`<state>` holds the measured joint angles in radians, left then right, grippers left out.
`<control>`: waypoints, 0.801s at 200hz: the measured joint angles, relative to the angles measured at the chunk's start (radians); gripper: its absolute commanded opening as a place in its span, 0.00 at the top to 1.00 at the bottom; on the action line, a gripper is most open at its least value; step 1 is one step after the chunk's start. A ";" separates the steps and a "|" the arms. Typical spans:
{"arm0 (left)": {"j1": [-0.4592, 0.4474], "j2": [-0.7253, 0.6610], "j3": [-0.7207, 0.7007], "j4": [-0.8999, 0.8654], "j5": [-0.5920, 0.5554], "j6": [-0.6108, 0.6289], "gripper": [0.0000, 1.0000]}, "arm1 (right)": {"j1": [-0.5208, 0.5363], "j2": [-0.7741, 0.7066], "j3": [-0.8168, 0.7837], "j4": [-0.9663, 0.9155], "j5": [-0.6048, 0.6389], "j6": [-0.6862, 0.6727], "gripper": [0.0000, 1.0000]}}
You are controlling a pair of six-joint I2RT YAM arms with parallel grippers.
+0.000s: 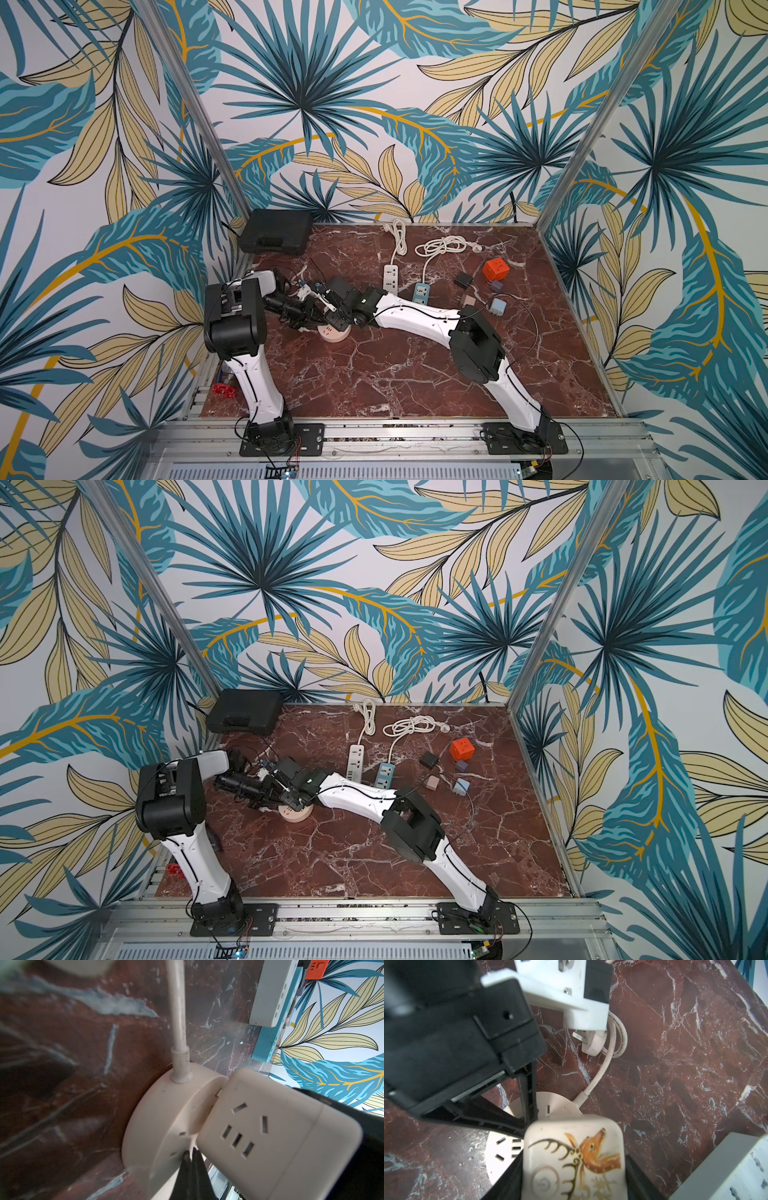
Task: Pull the plug off the socket
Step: Remove the plug from the socket.
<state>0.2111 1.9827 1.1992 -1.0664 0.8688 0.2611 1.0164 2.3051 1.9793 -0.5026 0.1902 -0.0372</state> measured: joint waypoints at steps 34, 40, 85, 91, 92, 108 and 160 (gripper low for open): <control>0.000 0.000 0.000 0.000 0.001 0.000 1.00 | -0.033 -0.014 -0.001 -0.001 -0.086 0.063 1.00; 0.000 0.000 0.000 0.000 0.002 0.000 1.00 | -0.039 -0.018 -0.002 -0.002 -0.100 0.076 1.00; 0.000 0.002 0.000 0.002 0.003 0.000 1.00 | -0.062 -0.059 -0.007 0.055 -0.182 0.157 1.00; 0.000 0.002 0.000 0.002 0.003 0.000 1.00 | -0.061 -0.070 -0.006 0.064 -0.188 0.161 1.00; 0.000 0.002 0.000 0.002 0.003 0.000 1.00 | -0.060 -0.071 -0.006 0.065 -0.188 0.161 1.00; 0.000 0.002 0.000 0.002 0.003 0.000 1.00 | -0.057 -0.099 -0.003 0.085 -0.193 0.161 1.00; 0.000 0.002 0.000 0.002 0.003 0.000 1.00 | -0.051 -0.111 0.000 0.103 -0.178 0.157 1.00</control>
<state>0.2111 1.9846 1.1988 -1.0641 0.8719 0.2615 0.9657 2.1941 1.9793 -0.4000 0.0124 0.1200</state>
